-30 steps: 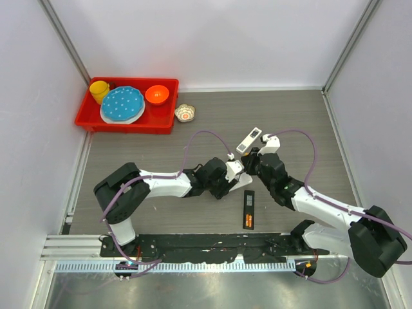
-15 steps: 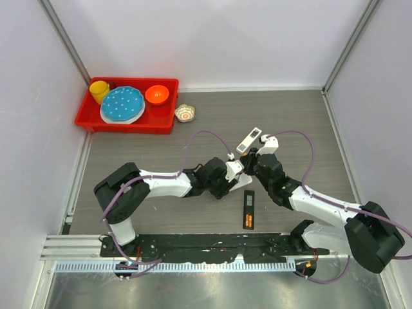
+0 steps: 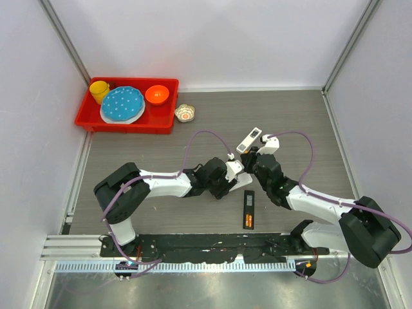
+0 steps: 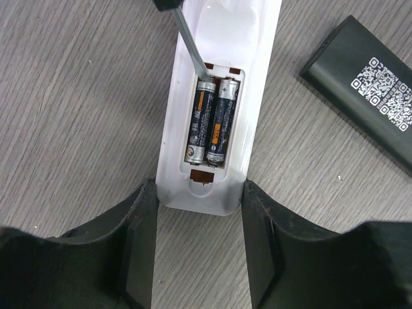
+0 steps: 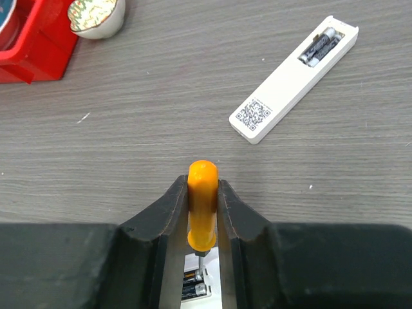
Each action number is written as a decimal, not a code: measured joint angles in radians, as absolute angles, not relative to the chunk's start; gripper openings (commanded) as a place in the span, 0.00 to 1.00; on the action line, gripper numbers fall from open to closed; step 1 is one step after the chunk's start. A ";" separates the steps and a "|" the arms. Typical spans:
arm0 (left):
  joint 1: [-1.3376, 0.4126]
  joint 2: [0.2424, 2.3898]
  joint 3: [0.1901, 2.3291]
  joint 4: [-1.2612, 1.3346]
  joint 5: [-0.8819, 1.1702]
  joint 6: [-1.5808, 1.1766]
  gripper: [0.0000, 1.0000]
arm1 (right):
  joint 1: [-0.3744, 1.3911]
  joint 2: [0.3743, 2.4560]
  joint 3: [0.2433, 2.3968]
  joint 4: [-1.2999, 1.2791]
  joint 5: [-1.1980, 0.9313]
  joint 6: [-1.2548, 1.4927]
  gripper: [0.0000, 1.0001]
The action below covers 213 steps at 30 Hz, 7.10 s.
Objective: Unload the batteries from the remote control
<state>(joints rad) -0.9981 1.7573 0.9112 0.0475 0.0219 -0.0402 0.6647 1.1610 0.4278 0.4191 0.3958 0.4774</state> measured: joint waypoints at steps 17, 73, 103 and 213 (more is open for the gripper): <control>-0.998 1.758 0.912 0.047 0.023 -0.038 0.09 | 0.682 1.188 0.421 0.443 0.435 0.459 0.01; -0.989 1.752 0.899 0.063 0.046 -0.041 0.00 | 0.803 1.053 0.160 0.766 0.567 0.533 0.01; -0.989 1.747 0.886 0.087 0.046 -0.048 0.00 | 0.698 0.789 0.046 0.636 0.364 0.746 0.01; -0.778 1.932 1.095 0.047 0.342 -0.369 0.00 | 0.477 1.287 0.381 0.593 0.174 0.702 0.01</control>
<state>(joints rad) -0.7784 1.9316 1.0946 0.0475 0.3420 -0.3691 0.4767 1.2865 0.3805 0.5930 0.1741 0.7017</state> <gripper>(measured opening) 0.009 0.260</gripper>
